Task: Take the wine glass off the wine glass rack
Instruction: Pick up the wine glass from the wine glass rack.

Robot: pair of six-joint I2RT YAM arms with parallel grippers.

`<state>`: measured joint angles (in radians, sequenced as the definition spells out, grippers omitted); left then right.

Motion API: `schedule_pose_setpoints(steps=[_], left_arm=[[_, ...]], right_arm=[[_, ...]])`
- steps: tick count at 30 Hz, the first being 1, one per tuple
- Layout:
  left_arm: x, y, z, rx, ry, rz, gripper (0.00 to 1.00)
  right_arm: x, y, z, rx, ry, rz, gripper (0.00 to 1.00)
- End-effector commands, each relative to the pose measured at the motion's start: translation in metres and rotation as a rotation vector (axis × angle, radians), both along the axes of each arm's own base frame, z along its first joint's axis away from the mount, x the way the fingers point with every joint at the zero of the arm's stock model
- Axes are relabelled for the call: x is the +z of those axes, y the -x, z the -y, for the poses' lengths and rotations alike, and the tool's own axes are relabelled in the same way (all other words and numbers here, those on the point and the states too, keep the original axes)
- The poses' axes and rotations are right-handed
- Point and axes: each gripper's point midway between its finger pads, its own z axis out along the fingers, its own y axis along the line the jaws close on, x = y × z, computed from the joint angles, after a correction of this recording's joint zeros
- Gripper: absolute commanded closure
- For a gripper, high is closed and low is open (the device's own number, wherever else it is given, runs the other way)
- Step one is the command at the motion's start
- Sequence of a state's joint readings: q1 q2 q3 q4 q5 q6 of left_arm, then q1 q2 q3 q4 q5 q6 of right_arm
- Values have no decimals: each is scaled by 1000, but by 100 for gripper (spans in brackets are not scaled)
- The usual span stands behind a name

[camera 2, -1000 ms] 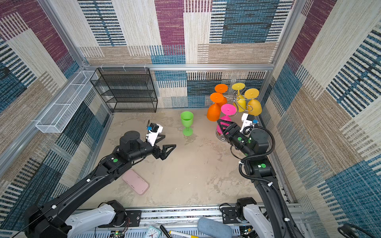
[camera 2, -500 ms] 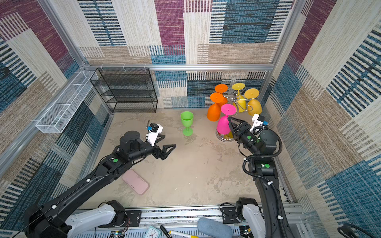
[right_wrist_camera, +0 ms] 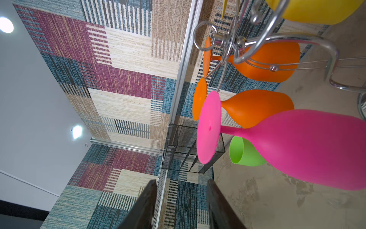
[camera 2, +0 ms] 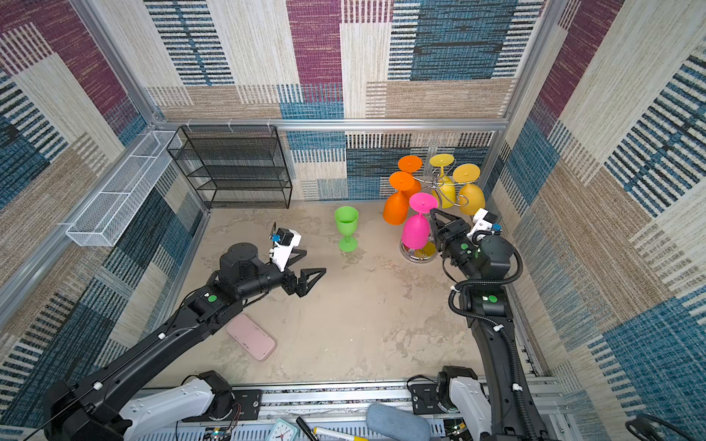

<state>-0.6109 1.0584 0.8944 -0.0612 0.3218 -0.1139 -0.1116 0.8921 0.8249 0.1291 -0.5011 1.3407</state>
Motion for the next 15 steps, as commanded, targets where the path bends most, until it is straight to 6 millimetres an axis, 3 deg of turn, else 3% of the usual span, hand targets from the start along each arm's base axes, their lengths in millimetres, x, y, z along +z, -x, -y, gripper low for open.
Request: schedule_pose_setpoints(steps=[1, 15], left_arm=[[14, 4, 3, -25, 46, 39, 3], [17, 4, 2, -20, 52, 46, 3]], right_arm=[[10, -4, 6, -35, -36, 22, 59], [-4, -17, 17, -96, -52, -66, 60]])
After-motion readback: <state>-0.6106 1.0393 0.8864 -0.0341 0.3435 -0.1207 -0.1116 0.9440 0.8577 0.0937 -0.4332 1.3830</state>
